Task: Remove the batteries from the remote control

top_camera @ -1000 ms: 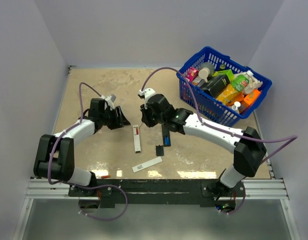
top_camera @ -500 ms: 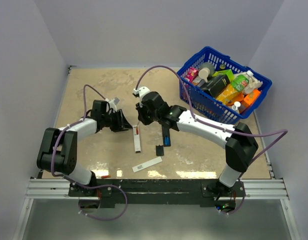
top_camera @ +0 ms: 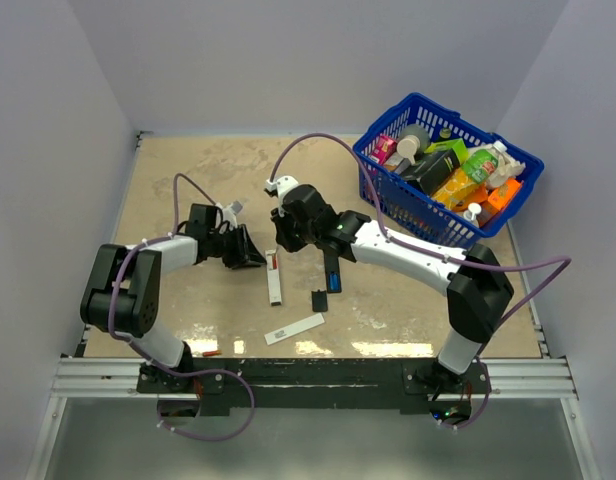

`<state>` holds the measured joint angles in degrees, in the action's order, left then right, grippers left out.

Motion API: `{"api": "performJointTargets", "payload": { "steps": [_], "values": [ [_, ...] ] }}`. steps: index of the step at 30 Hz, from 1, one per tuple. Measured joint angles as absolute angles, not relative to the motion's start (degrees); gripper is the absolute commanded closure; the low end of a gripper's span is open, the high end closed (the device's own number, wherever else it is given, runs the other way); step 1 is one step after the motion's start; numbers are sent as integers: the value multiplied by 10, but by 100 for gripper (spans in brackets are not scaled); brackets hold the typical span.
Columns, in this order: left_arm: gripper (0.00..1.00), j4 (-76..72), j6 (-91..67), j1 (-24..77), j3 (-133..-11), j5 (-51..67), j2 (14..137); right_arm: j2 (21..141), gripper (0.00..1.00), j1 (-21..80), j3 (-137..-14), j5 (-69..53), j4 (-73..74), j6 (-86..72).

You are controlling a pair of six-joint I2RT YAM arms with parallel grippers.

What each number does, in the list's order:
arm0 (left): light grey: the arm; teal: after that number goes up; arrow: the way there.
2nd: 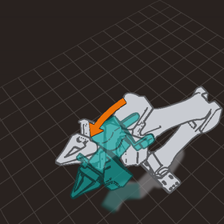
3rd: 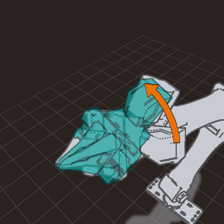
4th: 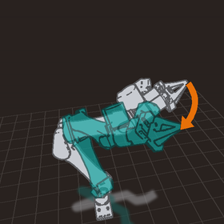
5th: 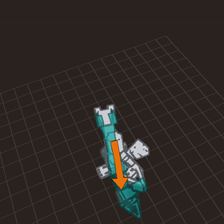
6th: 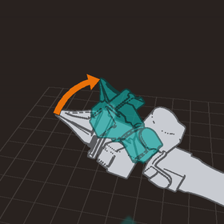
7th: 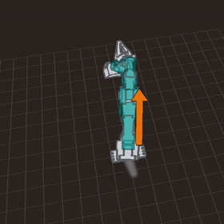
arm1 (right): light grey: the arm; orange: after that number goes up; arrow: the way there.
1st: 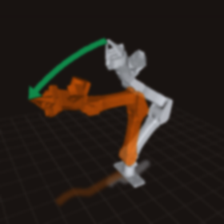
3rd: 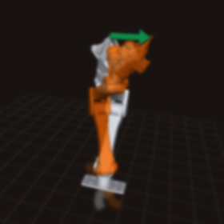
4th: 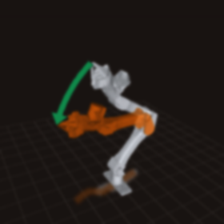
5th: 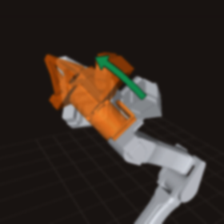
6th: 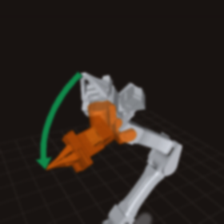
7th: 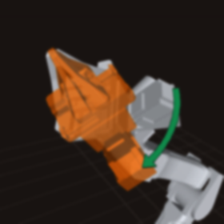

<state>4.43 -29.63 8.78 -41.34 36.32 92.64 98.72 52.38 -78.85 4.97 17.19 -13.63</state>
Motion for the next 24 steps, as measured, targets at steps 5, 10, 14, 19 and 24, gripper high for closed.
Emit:
{"api": "performJointTargets", "payload": {
  "steps": [5, 10, 14, 19, 24],
  "values": [
    [70, 43, -297, 91, -413, 369, 938, 993, 100, 524, -788, 50, 175, -136],
    [70, 43, -301, 95, -413, 374, 948, 995, 100, 524, -788, 50, 188, -133],
    [71, 40, -305, 97, -414, 374, 950, 995, 100, 524, -788, 48, 188, -130],
    [74, 38, -309, 98, -414, 379, 955, 995, 100, 524, -787, 45, 184, -129],
    [81, 36, -310, 98, -414, 387, 958, 995, 100, 524, -781, 39, 169, -124]
  ]
}}
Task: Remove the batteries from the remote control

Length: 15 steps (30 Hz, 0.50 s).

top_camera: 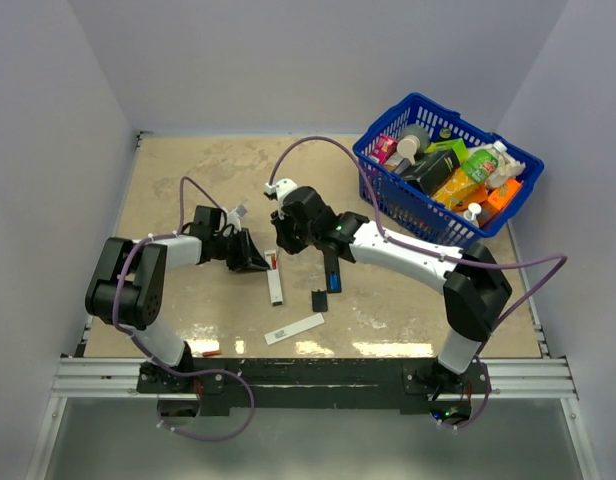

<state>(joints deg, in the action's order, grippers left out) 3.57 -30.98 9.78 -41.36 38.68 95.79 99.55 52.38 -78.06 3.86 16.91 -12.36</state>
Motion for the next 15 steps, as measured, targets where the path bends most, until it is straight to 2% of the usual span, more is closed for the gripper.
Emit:
{"api": "performJointTargets", "payload": {
  "steps": [15],
  "values": [
    [84, 36, -310, 98, -415, 393, 960, 992, 100, 530, -750, 26, 100, -79]
  ]
}}
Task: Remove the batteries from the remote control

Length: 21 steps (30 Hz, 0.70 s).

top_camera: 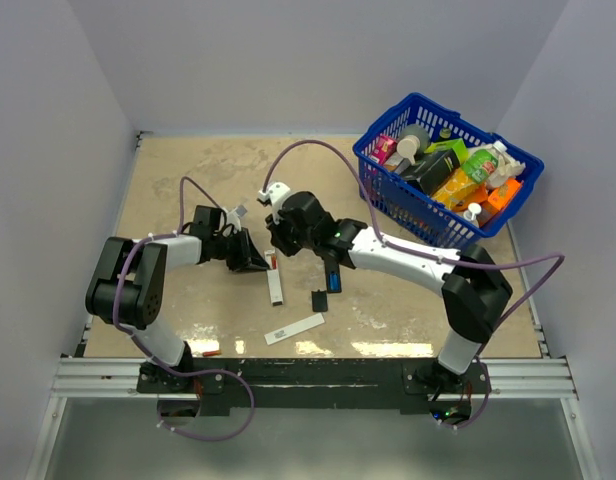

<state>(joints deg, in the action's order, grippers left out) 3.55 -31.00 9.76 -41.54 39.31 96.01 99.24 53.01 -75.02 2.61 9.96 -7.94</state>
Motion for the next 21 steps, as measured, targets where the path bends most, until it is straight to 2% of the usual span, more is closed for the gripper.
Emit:
{"api": "performJointTargets", "payload": {
  "steps": [12, 21],
  "values": [
    [84, 36, -310, 98, -416, 395, 962, 992, 100, 578, -726, 57, 46, 0],
    [82, 41, -309, 97, -419, 396, 964, 933, 100, 543, -621, 29, -44, -55]
  ]
}}
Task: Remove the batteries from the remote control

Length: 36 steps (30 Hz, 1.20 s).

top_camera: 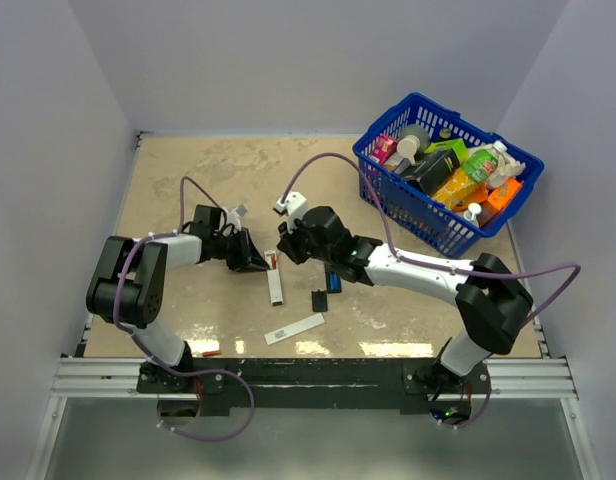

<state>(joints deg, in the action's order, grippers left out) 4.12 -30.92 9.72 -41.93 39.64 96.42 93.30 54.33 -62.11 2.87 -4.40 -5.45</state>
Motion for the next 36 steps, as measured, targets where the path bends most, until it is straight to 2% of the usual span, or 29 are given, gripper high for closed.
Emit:
{"api": "performJointTargets", "payload": {
  "steps": [9, 13, 18, 28, 36],
  "values": [
    [77, 42, -308, 97, -420, 399, 966, 912, 100, 517, -559, -10, -126, -110],
    [67, 45, -304, 97, -421, 399, 966, 914, 100, 518, -580, -6, -88, -97],
    [60, 70, -297, 98, -435, 394, 966, 927, 100, 523, -634, -5, -1, -74],
    [59, 117, -280, 98, -482, 361, 966, 935, 100, 526, -678, -1, 86, -43],
    [62, 129, -274, 98, -491, 351, 966, 935, 100, 526, -698, 5, 107, -27]
  ]
}}
